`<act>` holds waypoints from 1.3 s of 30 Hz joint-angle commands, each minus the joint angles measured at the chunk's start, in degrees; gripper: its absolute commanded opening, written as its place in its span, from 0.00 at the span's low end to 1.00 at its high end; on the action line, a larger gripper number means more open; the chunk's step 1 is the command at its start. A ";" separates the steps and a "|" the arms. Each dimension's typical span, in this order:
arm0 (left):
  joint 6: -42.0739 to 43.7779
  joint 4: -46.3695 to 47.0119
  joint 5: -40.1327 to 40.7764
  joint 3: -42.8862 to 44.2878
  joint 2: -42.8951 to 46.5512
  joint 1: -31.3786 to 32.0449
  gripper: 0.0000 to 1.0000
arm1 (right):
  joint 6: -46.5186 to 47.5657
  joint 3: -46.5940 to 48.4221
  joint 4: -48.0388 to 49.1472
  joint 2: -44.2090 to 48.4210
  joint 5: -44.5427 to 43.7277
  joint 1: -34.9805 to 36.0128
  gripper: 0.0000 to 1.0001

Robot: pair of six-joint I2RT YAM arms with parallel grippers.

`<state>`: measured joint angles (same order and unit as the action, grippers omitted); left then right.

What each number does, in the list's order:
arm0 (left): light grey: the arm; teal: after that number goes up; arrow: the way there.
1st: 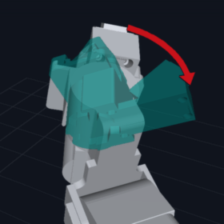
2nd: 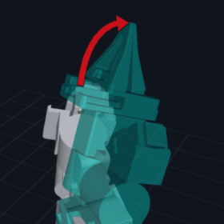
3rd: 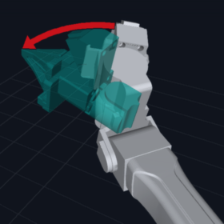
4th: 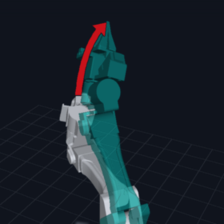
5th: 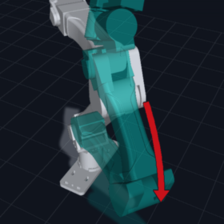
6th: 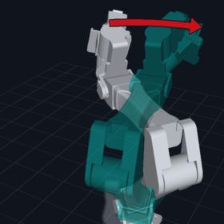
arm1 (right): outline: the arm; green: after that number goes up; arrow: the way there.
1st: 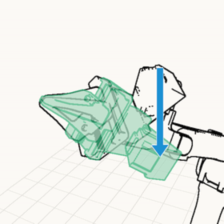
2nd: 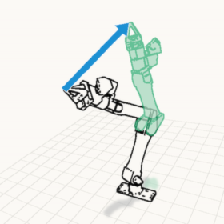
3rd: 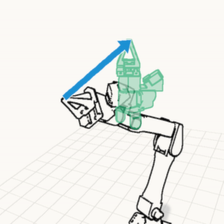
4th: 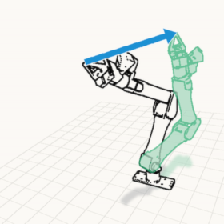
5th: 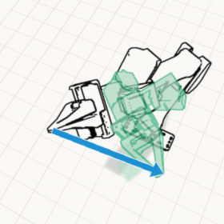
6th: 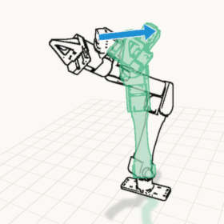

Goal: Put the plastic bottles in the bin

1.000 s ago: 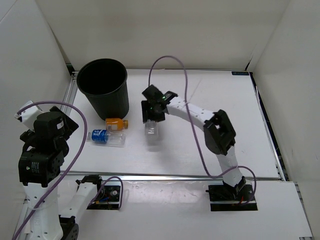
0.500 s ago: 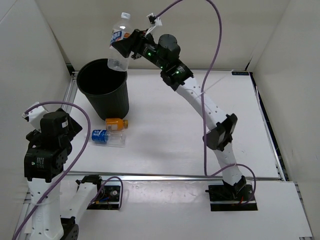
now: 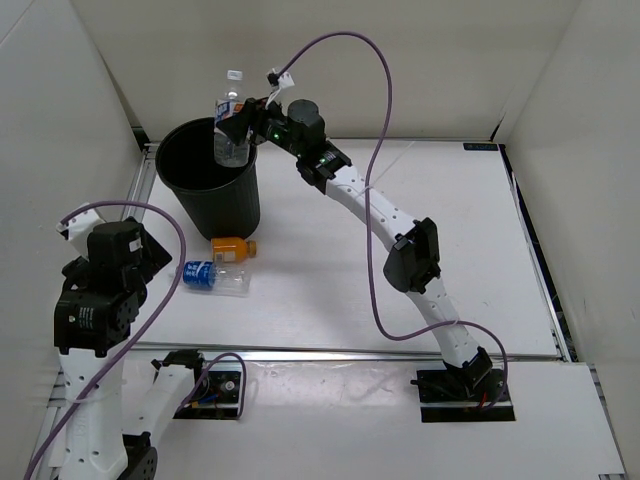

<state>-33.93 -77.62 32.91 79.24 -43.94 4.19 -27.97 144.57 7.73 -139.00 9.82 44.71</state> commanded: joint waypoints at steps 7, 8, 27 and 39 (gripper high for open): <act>-5.08 -0.69 -3.11 -1.20 -0.35 -0.41 1.00 | 3.54 -0.69 1.35 4.53 1.17 0.73 1.00; -5.79 -0.16 -3.11 -1.20 -0.35 -0.41 1.00 | 3.01 -0.70 -0.59 4.53 -0.14 0.73 1.00; -44.71 33.31 -25.70 -44.24 16.07 -0.41 1.00 | 3.36 -19.77 -33.98 43.54 -19.23 0.73 1.00; -42.10 52.13 -32.64 -50.06 -7.36 -11.30 1.00 | 5.03 -29.33 -42.00 54.87 -14.76 -11.02 1.00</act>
<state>-77.41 -32.88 3.31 28.84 -47.57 -4.84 -24.23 117.38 -32.36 -87.68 -6.48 38.04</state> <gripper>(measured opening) 1.000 0.998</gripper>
